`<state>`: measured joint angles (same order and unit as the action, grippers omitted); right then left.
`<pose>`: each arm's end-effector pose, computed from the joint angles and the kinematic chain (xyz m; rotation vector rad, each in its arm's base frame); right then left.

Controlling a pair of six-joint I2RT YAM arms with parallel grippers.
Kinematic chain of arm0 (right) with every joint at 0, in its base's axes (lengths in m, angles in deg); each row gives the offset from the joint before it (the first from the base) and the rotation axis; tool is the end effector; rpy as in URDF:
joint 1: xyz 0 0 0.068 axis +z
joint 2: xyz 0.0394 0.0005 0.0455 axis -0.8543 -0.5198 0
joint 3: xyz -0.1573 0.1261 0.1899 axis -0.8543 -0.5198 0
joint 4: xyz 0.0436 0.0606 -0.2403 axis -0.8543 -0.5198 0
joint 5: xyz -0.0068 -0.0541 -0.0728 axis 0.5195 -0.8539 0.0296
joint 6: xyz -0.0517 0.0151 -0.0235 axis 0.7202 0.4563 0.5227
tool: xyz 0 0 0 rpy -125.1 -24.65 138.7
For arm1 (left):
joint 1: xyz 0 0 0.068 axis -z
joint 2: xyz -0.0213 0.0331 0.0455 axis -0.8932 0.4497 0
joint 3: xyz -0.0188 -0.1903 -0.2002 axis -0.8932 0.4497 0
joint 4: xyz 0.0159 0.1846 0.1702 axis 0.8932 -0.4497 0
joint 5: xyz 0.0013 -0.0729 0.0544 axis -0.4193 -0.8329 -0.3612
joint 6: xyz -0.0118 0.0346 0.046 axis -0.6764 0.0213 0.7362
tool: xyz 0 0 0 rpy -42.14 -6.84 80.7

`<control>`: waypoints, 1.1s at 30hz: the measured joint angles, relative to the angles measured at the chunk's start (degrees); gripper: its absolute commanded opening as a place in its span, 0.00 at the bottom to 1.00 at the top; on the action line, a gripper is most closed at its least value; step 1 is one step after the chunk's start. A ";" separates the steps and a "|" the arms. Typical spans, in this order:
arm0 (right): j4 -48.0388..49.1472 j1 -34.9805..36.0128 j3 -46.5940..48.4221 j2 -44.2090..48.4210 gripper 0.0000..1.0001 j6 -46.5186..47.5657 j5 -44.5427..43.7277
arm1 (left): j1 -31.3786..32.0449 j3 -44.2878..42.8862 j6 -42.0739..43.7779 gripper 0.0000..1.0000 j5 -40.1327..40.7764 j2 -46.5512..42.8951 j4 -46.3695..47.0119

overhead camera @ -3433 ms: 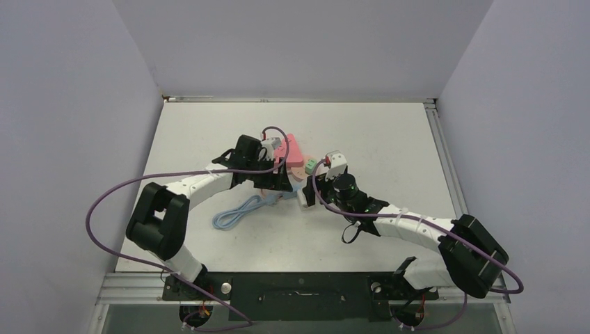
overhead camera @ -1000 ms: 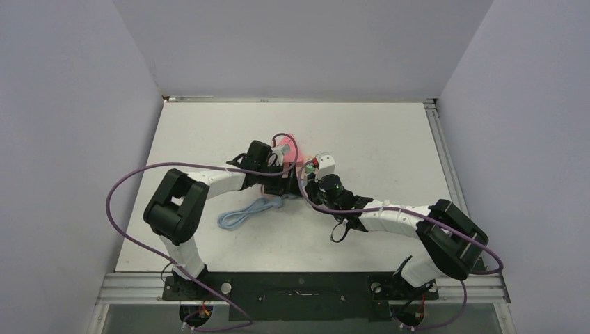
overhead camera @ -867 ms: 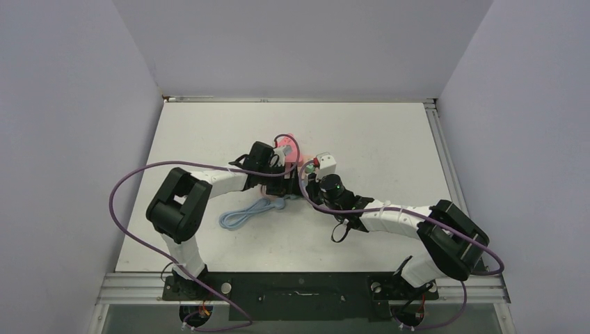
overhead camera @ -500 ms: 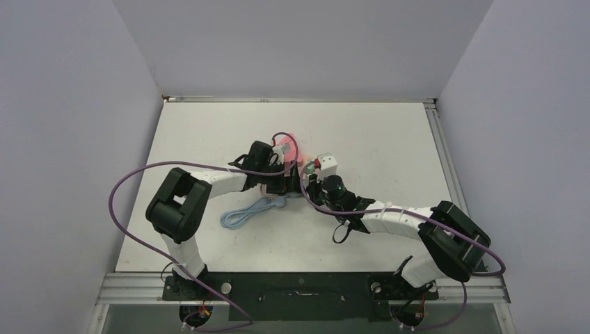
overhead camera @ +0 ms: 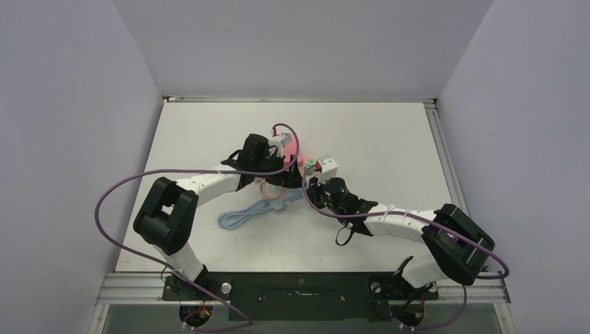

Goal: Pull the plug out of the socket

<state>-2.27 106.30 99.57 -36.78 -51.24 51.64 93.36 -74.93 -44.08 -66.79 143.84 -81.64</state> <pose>0.1961 0.2073 0.1891 -0.4297 2.0637 0.6024 0.2948 -0.1946 0.2106 0.4535 2.3291 -1.0347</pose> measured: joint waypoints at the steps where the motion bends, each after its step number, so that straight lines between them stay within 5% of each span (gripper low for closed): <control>1: 0.15 -0.02 -0.07 0.00 0.05 0.00 0.15 | 0.15 -0.11 0.11 0.78 -0.52 0.50 -0.02; 7: 0.63 -0.28 -0.31 0.00 0.05 -0.07 0.79 | 0.59 -0.48 0.09 0.57 -2.93 4.72 -0.02; 33: 1.77 -0.46 -1.01 0.00 0.05 -0.98 -0.15 | 1.97 -2.51 -1.49 0.55 0.04 8.50 -1.27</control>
<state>-0.50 105.84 98.56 -36.78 -52.23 51.49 95.33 -77.44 -45.57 -66.75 152.34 -82.91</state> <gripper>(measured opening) 0.222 0.560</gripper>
